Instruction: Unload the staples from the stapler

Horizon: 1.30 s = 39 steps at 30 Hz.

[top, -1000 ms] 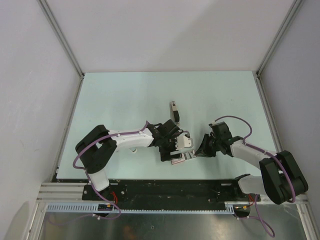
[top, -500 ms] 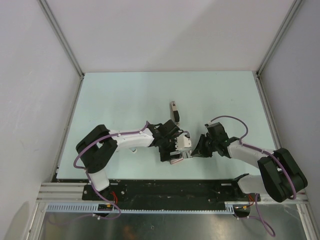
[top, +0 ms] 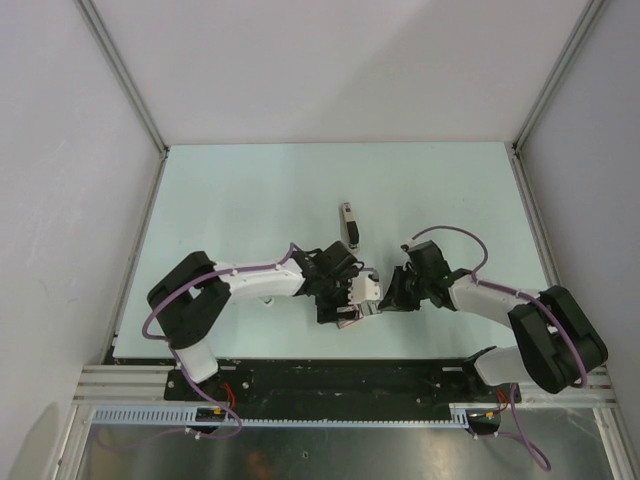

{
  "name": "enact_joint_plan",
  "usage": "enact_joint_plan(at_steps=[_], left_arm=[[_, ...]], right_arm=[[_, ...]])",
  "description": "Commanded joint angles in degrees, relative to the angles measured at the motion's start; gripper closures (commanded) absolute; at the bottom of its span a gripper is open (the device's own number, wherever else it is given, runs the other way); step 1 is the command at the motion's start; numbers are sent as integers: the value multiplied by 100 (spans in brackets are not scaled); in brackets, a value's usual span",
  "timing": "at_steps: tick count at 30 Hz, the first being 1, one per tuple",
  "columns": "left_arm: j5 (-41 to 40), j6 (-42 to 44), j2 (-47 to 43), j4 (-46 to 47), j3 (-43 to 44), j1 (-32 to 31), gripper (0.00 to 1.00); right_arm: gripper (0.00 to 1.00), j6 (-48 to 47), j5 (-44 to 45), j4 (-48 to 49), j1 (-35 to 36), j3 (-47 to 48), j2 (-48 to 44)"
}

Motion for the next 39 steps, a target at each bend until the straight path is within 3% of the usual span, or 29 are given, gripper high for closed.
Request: enact_joint_plan(at_steps=[1,13,20,26,29,39], left_arm=[[-374,676,-74,763,-262,-61,14],[-534,1298,-46,1294,-390,-4,24],[-335,1656,-339,1566,-636,11,24],[-355,1578,-679,1399,-726,179,8],[-214,1565,-901,1038,-697,342,3],[640,1561,-1376,-86,-379,492,0]], right_arm=[[91,-385,-285,-177,153,320,210],[92,-678,-239,-501,342,396,324],[92,-676,-332,-438,369,514,401],[84,-730,-249,-795,325,638,20],[75,-747,-221,-992,296,732,-195],[57,-973,176,-1336,225,1053,-470]])
